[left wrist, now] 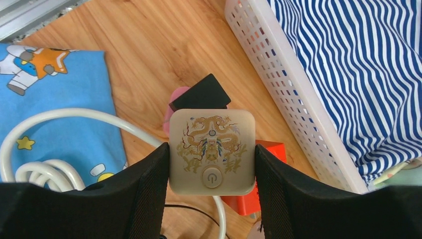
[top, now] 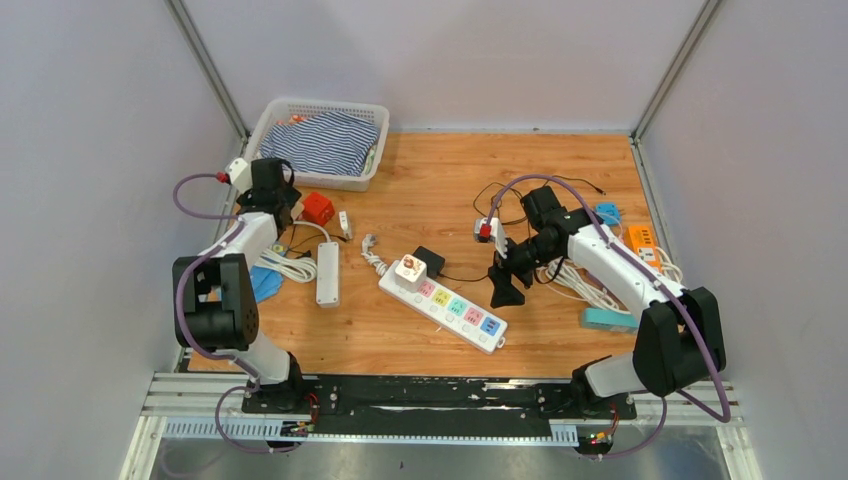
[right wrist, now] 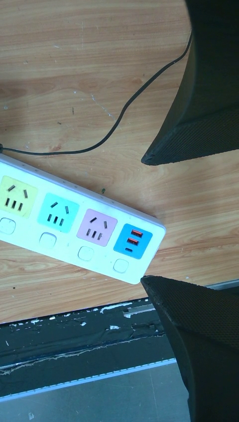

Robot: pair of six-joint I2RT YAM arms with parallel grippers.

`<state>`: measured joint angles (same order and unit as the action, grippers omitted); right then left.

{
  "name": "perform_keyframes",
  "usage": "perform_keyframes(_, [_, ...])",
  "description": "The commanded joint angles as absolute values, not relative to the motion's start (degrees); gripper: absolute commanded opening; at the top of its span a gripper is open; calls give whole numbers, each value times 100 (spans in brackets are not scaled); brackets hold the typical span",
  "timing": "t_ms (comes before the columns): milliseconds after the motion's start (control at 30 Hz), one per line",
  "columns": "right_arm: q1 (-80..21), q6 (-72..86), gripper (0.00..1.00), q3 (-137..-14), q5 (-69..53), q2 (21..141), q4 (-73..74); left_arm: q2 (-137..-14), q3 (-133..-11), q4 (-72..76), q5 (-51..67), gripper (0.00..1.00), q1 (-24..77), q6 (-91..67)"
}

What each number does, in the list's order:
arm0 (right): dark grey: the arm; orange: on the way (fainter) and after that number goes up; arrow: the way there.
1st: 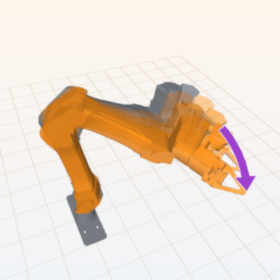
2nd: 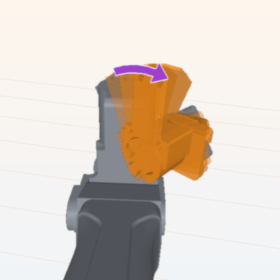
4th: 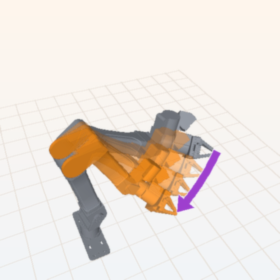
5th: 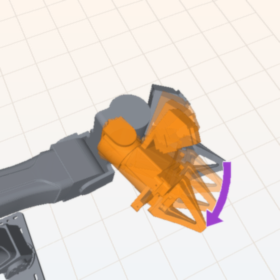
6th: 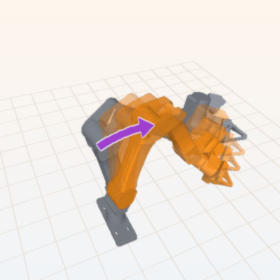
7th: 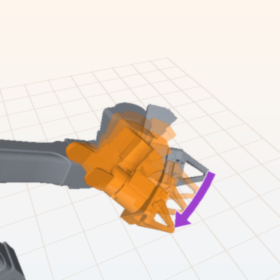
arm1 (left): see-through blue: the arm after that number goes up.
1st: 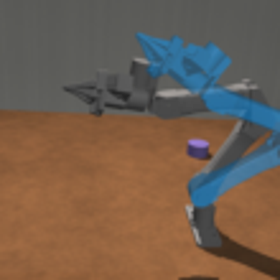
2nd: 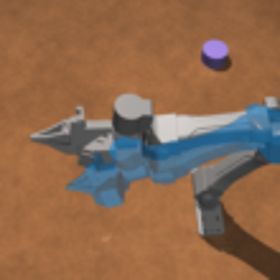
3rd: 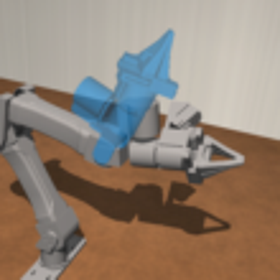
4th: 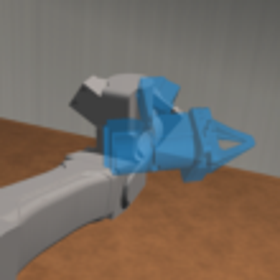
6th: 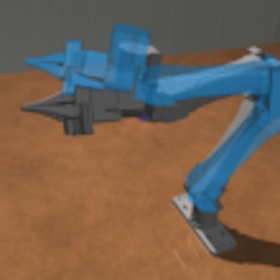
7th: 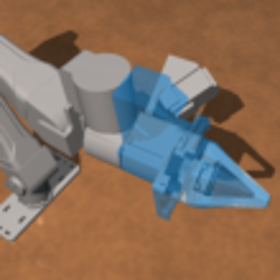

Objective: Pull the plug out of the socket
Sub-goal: Place the plug at the center of the board.

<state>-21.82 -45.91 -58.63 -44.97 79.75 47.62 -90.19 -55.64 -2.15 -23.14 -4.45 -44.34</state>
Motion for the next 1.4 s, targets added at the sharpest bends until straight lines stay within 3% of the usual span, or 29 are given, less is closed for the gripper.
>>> perform_keyframes(0, [-2114,-4673,83,-5783,-4588,8007,4916,-9133,-5769,-47,-2081,66,-516,-4484])
perform_keyframes(133, [-2113,-4676,83,-5790,-4589,7990,4918,-9162,-5768,-107,-1794,94,-544,-4452])
perform_keyframes(200, [-2114,-4675,83,-5789,-4595,7985,4920,-9125,-5769,-114,-1639,100,-547,-4412])
perform_keyframes(833, [-2109,-4685,83,-5784,-4606,7912,4931,-7532,-5140,-505,-1661,100,-549,-4301])
perform_keyframes(1367, [-2110,-4702,83,-5759,-4622,7743,4942,-6486,-4274,-48,1803,100,-532,-3716])
